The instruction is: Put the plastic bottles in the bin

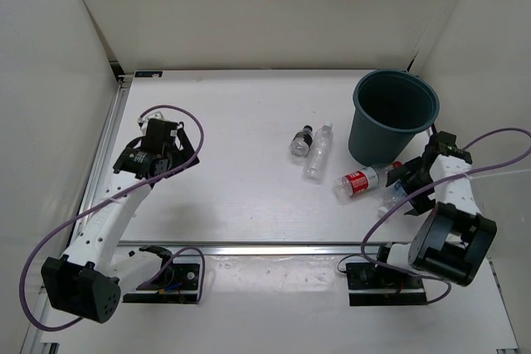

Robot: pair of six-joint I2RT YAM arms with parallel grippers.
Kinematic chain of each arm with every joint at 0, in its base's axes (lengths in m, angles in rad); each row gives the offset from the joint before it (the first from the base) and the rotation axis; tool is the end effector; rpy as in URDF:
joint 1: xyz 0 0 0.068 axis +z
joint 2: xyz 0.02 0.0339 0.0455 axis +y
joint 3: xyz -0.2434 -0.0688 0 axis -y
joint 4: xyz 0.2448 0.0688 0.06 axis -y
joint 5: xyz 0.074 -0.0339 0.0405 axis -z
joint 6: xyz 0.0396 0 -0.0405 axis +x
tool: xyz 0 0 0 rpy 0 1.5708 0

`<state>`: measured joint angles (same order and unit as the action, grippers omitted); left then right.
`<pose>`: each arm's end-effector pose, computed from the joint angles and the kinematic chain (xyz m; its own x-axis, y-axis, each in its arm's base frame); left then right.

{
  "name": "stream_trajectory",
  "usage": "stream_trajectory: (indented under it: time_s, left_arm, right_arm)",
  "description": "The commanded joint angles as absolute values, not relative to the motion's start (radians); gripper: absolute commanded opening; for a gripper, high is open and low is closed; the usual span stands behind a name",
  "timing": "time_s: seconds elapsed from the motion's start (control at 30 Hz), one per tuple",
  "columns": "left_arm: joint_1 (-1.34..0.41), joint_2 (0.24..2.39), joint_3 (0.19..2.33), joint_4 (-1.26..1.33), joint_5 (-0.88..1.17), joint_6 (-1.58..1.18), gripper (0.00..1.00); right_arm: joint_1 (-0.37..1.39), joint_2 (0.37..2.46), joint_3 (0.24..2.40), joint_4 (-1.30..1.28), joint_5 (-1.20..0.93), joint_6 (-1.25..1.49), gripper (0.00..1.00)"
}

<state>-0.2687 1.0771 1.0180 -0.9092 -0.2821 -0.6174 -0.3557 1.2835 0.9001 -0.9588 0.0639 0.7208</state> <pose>0.2112 -0.0467 0.2810 -0.7073 -0.3820 -0.5949 -0.3760 0.9158 -0.1411 0.2112 -0.0812 0.2004 -0.4476 0.8689 -0.2113 0.8739 0.4752 0.1028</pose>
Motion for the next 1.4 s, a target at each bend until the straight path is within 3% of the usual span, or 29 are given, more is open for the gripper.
stream_trajectory:
  time_s: [0.0, 0.3, 0.37, 0.4, 0.47, 0.5, 0.6, 0.73, 0.83, 0.97, 1.07, 1.23, 1.37]
  left_arm:
    - [-0.264, 1.081, 1.003, -0.908, -0.265, -0.594, 1.00]
    - [-0.255, 1.081, 0.982, -0.908, -0.233, -0.584, 1.00]
    - [-0.255, 1.081, 0.968, -0.908, -0.224, -0.584, 1.00]
    - [-0.255, 1.081, 0.968, -0.908, -0.224, -0.584, 1.00]
    - [-0.255, 1.081, 0.957, -0.908, -0.224, -0.584, 1.00]
    - [-0.255, 1.081, 0.957, -0.908, -0.224, -0.584, 1.00]
    - [-0.255, 1.081, 0.936, -0.908, -0.224, -0.584, 1.00]
    - [-0.255, 1.072, 0.936, -0.908, -0.196, -0.594, 1.00]
    - [-0.255, 1.072, 0.927, -0.908, -0.186, -0.594, 1.00]
    - [-0.255, 1.072, 0.927, -0.899, -0.186, -0.594, 1.00]
    - [-0.264, 1.063, 0.927, -0.888, -0.186, -0.594, 1.00]
    - [-0.282, 1.063, 0.927, -0.868, -0.186, -0.583, 1.00]
    - [-0.282, 1.063, 0.936, -0.868, -0.186, -0.583, 1.00]
  right_arm:
    - [-0.396, 1.325, 0.937, -0.905, 0.113, 0.701, 1.00]
    - [-0.480, 1.520, 0.948, -0.827, 0.114, 0.655, 1.00]
    - [-0.489, 1.577, 0.974, -0.827, 0.115, 0.620, 0.91]
    - [-0.489, 1.603, 0.974, -0.836, 0.126, 0.611, 0.80]
    - [-0.498, 1.603, 0.983, -0.836, 0.126, 0.600, 0.69]
    - [-0.499, 1.603, 0.983, -0.836, 0.126, 0.600, 0.56]
    - [-0.499, 1.554, 0.994, -0.885, 0.111, 0.610, 0.43]
    - [-0.499, 1.419, 1.012, -1.016, 0.101, 0.702, 0.34]
    - [-0.489, 1.286, 1.055, -1.095, 0.013, 0.750, 0.30]
    - [-0.434, 1.120, 1.288, -1.117, -0.110, 0.813, 0.27]
    - [-0.400, 1.109, 1.443, -1.069, -0.120, 0.813, 0.27]
    - [-0.315, 1.228, 1.693, -0.951, -0.132, 0.766, 0.24]
    - [-0.185, 1.421, 1.847, -0.836, 0.025, 0.658, 0.24]
